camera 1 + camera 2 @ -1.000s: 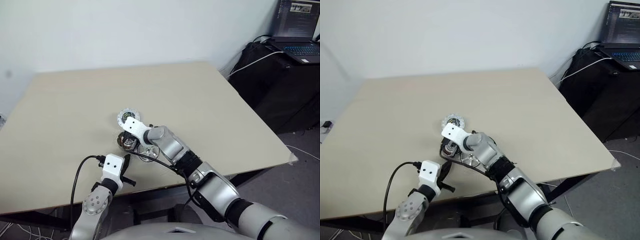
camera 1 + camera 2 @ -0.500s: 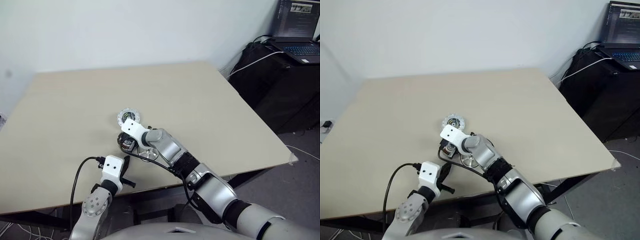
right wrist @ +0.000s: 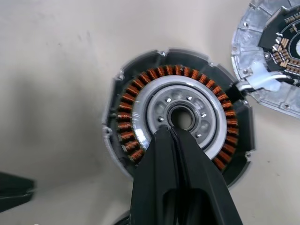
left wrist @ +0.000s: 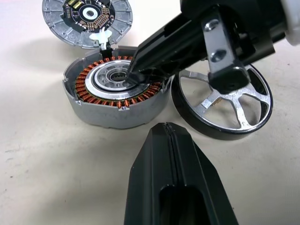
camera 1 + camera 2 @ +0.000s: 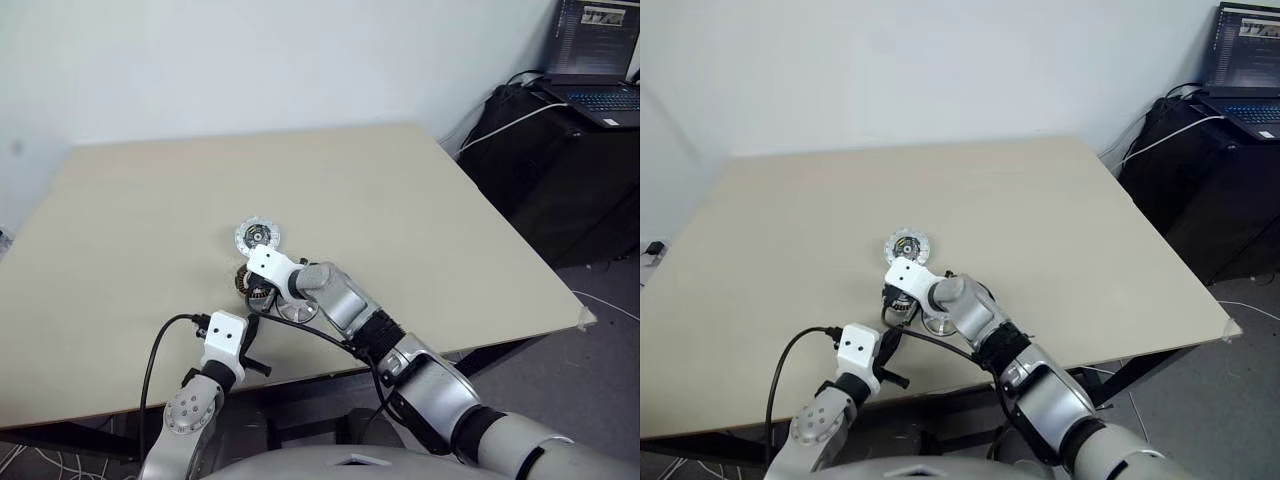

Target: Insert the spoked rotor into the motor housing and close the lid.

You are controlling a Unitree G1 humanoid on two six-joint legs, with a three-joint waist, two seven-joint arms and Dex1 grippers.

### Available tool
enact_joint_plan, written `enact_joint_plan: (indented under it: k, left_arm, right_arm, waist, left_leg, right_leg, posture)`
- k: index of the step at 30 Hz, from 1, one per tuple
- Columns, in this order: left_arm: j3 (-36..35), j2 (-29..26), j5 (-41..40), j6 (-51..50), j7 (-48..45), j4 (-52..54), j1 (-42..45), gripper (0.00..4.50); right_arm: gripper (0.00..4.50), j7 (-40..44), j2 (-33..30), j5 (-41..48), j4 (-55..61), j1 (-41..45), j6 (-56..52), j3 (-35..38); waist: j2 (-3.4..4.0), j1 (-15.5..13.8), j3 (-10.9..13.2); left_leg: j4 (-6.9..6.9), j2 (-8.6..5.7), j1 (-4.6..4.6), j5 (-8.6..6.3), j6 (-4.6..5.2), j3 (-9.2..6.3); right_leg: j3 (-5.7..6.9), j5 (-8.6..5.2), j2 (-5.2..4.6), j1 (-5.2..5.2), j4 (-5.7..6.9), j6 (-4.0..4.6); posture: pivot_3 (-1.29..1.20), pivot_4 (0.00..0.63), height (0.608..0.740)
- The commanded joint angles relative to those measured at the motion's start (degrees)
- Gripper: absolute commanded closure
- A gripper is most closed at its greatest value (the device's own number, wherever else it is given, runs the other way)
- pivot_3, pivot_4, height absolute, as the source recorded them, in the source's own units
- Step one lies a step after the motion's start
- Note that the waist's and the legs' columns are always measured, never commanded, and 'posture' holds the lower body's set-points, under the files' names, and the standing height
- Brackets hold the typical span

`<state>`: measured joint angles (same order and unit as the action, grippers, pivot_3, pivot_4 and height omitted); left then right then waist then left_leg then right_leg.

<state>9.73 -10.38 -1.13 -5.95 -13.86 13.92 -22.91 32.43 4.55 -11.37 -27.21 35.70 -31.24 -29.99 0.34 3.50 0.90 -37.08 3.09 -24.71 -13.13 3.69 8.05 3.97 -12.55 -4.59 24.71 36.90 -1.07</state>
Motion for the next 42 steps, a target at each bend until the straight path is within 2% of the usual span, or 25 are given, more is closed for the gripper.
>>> enact_joint_plan:
  k: [1,4,9,14,18,28,42]
  left_arm:
    - [0.0,0.2,-0.1,0.6,-0.1,2.3,0.7,4.50]
    - [0.0,0.1,-0.2,0.6,-0.2,2.3,0.6,4.50]
    - [0.1,-0.4,-0.5,0.0,-1.1,2.4,0.9,4.50]
    - [-0.2,-1.2,-0.8,-1.0,-2.4,2.5,1.6,4.50]
    - [-0.1,-1.5,-0.9,-1.7,-3.3,2.5,2.3,4.50]
    - [0.0,-2.2,-0.7,-2.9,-5.1,2.4,3.9,4.50]
    - [-0.4,-2.3,-0.6,-2.9,-4.6,3.2,2.9,4.50]
  right_arm:
    - [4.47,-1.8,-0.3,4.1,13.3,-3.5,6.6,5.7]
    - [4.47,-4.4,-2.8,4.3,22.8,-9.6,13.0,7.5]
    - [4.47,-2.1,-9.8,8.3,36.1,-19.9,9.4,11.9]
    - [4.47,-1.0,-15.0,14.4,42.2,-28.1,1.8,18.5]
    - [3.58,-1.0,-16.3,18.2,43.0,-31.8,-1.7,21.5]
    - [0.33,-1.9,-13.8,26.2,36.9,-32.1,-7.7,25.2]
    - [0.33,-1.7,-9.7,31.7,21.2,-22.9,-9.9,27.8]
  waist:
    - [-0.02,-0.1,0.0]
    - [0.01,-0.4,0.0]
    - [-0.07,-1.1,0.0]
    - [-0.02,-1.4,0.1]
    - [0.00,-1.4,0.1]
    - [0.02,-1.4,0.1]
    - [0.04,-1.5,0.2]
  left_leg:
    - [0.00,0.00,0.00,0.00,0.00,0.00]
    - [0.04,-0.01,-0.02,0.00,0.00,-0.01]
    - [0.03,-0.02,0.00,-0.01,0.01,-0.01]
    - [0.02,-0.02,0.02,-0.01,0.01,-0.07]
    - [0.02,-0.01,0.04,-0.01,0.02,-0.12]
    - [0.00,-0.02,0.02,-0.02,0.03,-0.16]
    - [-0.03,-0.02,0.02,-0.01,0.03,-0.16]
  right_leg:
    - [0.00,0.00,0.00,0.00,0.00,0.00]
    - [0.01,-0.03,0.00,0.00,-0.06,-0.02]
    - [0.01,-0.14,-0.05,-0.03,-0.09,-0.16]
    - [0.01,-0.21,-0.04,-0.03,-0.07,-0.25]
    - [0.02,-0.22,-0.02,-0.03,-0.05,-0.27]
    - [0.07,-0.22,-0.02,-0.08,-0.10,-0.28]
    - [0.06,-0.21,0.00,-0.09,-0.09,-0.25]
  posture:
    - [0.00,0.000,0.740]
    - [0.00,0.000,0.740]
    - [0.00,0.000,0.740]
    - [0.00,0.000,0.740]
    - [0.00,0.000,0.740]
    - [0.00,0.000,0.740]
    - [0.00,0.000,0.740]
